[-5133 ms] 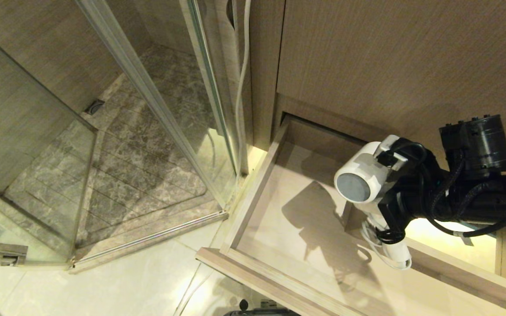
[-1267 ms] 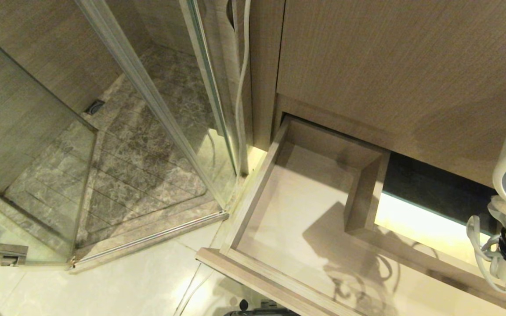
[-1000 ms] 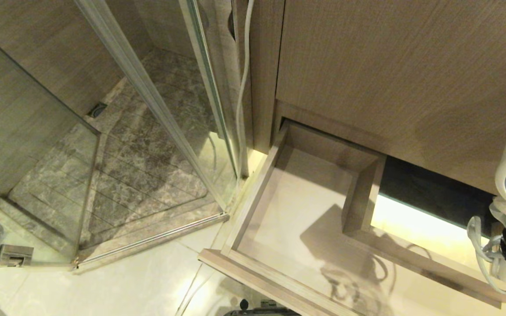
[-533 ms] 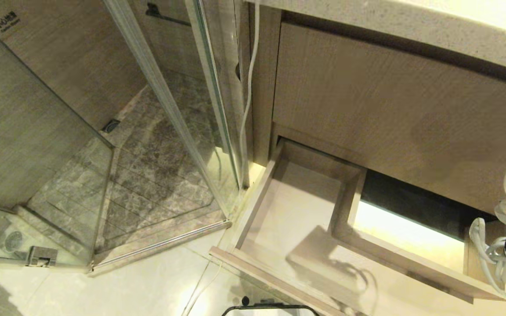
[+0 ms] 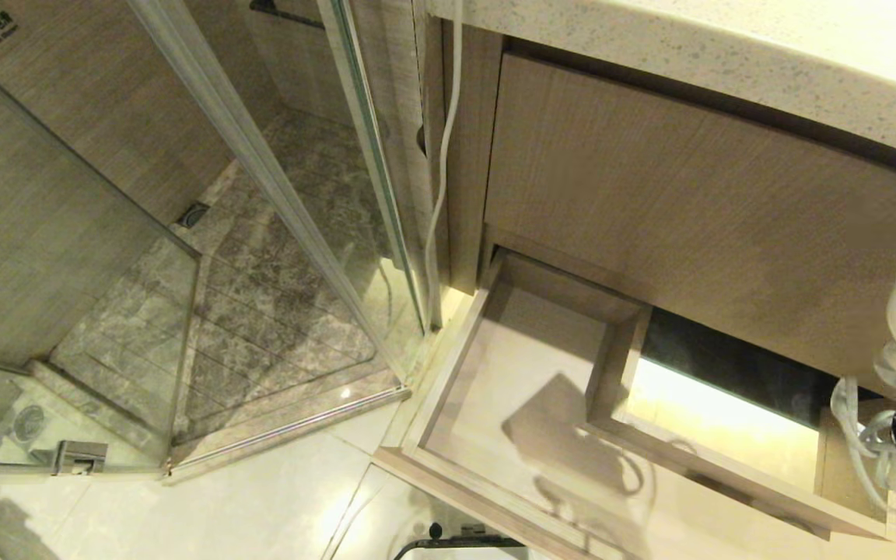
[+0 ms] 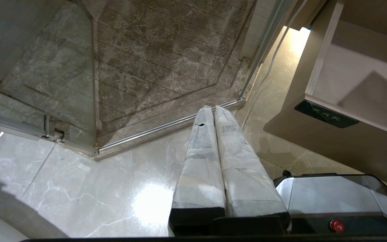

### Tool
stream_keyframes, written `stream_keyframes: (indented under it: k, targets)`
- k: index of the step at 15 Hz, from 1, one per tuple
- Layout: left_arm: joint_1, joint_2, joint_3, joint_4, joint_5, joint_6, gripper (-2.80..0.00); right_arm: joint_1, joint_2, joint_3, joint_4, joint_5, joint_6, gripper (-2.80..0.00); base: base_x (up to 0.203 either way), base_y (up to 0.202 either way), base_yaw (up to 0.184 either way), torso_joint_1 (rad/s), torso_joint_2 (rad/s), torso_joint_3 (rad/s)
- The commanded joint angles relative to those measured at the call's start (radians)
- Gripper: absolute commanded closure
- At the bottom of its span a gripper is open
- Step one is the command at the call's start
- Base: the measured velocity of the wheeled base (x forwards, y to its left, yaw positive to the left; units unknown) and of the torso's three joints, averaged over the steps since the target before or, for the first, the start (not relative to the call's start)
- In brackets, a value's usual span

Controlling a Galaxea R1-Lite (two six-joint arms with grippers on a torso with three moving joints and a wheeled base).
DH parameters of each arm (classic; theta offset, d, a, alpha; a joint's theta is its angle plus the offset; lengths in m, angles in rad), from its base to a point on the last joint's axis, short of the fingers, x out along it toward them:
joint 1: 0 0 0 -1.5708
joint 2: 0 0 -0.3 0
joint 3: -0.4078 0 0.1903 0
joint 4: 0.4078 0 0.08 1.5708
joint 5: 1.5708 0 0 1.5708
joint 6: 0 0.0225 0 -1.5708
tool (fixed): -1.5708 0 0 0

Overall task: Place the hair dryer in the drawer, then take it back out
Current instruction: Place it on the countertop

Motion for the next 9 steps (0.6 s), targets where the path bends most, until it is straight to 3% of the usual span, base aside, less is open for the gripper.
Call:
stream_keyframes:
  k: [1, 4, 9]
  targets:
    - [0.000, 0.000, 0.000, 0.000, 0.000, 0.000, 0.00, 0.000, -0.007, -0.005, -0.014, 0.001, -0.002, 0.00, 0.000, 0.000, 0.000, 0.000, 0.00, 0.000]
    - [0.000, 0.002, 0.000, 0.000, 0.000, 0.001, 0.00, 0.000, -0.011, -0.035, -0.012, 0.001, -0.002, 0.00, 0.000, 0.000, 0.000, 0.033, -0.05, -0.027]
    - [0.000, 0.001, 0.000, 0.000, 0.000, 0.000, 0.00, 0.000, -0.028, -0.048, -0.005, 0.001, -0.002, 0.00, 0.000, 0.000, 0.000, 0.241, -0.44, -0.201]
